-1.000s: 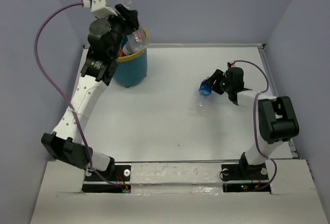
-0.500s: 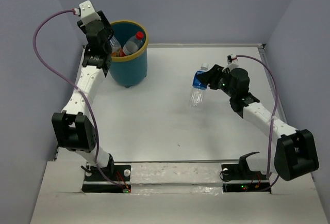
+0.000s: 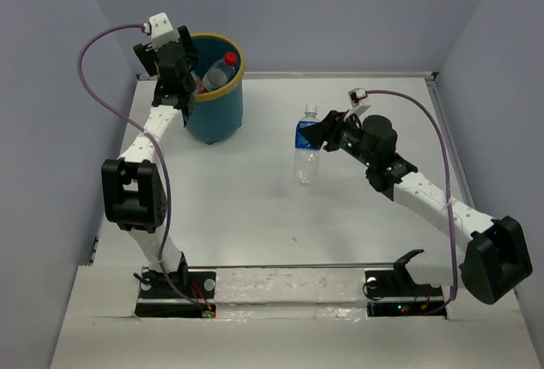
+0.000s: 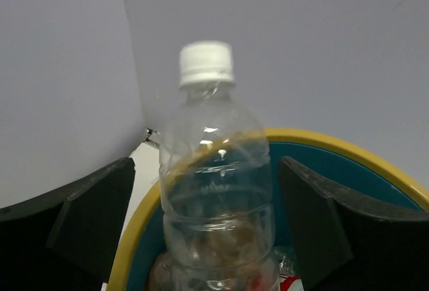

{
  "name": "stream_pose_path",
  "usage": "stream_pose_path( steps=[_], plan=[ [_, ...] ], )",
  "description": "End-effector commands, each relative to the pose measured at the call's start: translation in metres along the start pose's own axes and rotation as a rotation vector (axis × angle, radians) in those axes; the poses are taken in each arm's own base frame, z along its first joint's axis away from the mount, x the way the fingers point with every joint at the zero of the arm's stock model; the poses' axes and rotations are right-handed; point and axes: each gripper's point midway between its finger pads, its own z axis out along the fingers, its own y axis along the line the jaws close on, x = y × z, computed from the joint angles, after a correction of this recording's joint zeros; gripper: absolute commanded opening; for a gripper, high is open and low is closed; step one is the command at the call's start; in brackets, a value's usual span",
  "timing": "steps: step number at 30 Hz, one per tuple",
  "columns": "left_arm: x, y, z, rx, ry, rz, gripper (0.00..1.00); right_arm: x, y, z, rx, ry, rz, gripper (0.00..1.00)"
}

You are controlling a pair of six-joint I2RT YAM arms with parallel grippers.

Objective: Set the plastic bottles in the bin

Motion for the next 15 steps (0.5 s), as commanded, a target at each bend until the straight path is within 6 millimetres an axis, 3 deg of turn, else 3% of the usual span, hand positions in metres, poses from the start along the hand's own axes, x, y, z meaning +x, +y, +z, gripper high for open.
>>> stream_pose_path(
  steps=[1, 4, 8, 10, 11, 13, 14, 15],
  plan=[
    [-0.036, -0.001, -0.011, 0.017, -0.106, -0.130, 0.99, -0.049, 0.038, 0.005, -0.075, -0.132, -0.075, 0.43],
    [-0.050, -0.003, -0.024, 0.050, -0.120, -0.175, 0.99, -0.060, 0.054, 0.010, -0.110, -0.153, -0.093, 0.43],
    [-0.092, -0.008, -0.051, 0.121, -0.172, -0.256, 0.99, -0.080, 0.075, 0.016, -0.153, -0.195, -0.139, 0.43],
    [-0.107, -0.013, -0.062, 0.171, -0.171, -0.307, 0.99, -0.093, 0.099, 0.018, -0.198, -0.224, -0.166, 0.43],
    [-0.126, -0.011, -0.073, 0.192, -0.194, -0.339, 0.99, -0.095, 0.104, 0.024, -0.204, -0.225, -0.192, 0.43],
    [-0.138, -0.012, -0.086, 0.231, -0.183, -0.372, 0.99, -0.105, 0.118, 0.028, -0.226, -0.253, -0.223, 0.43],
    [-0.155, -0.013, -0.101, 0.277, -0.196, -0.411, 0.99, -0.118, 0.137, 0.027, -0.260, -0.288, -0.253, 0.43],
    [-0.159, -0.013, -0.108, 0.297, -0.189, -0.427, 0.99, -0.120, 0.137, 0.035, -0.257, -0.290, -0.267, 0.43]
  ],
)
